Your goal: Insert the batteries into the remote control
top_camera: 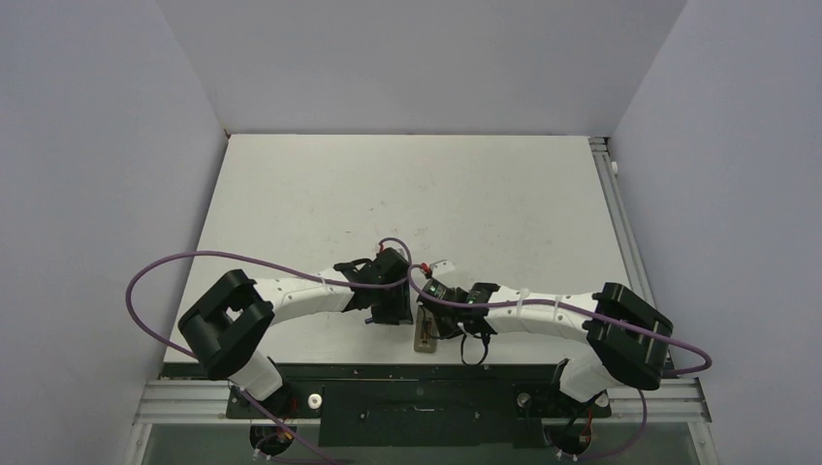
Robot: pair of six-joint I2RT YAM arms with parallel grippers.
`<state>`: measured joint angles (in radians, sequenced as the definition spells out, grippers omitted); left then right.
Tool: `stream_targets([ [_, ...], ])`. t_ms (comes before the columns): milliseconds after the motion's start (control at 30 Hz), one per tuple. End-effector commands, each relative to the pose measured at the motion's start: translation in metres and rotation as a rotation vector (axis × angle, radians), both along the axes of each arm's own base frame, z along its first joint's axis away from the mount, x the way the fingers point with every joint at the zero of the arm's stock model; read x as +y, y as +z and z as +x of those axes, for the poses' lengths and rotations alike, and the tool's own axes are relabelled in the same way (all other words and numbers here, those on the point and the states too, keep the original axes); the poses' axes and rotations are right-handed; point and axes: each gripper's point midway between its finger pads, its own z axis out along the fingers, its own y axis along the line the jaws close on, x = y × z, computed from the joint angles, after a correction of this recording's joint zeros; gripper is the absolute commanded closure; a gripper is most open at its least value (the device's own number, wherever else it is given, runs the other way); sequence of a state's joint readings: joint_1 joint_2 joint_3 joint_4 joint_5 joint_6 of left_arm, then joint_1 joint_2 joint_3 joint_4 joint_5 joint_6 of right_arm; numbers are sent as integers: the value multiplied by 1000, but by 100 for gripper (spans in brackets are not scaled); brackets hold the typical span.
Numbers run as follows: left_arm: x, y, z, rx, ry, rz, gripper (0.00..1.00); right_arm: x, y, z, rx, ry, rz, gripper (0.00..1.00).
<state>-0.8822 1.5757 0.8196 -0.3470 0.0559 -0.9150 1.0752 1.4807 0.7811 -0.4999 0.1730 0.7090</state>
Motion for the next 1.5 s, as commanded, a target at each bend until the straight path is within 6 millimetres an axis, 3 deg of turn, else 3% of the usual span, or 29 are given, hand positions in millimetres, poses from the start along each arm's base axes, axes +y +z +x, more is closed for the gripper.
stream_targets([
  [0,9,14,-1,-25,3,42,64,4,29,15,-83,-25,22,81],
  [267,-3,30,-8,-42,-23,9,63,-1,41,18,-113,-43,24,79],
  [700,-21,46,-8,-89,-62,10,56,-17,69,21,-164,-134,115,60],
  [900,-28,45,-9,-94,-80,32,55,-28,82,27,-189,-189,169,51],
  [1467,-31,31,-12,-112,-103,144,55,-36,84,26,-182,-221,208,50],
])
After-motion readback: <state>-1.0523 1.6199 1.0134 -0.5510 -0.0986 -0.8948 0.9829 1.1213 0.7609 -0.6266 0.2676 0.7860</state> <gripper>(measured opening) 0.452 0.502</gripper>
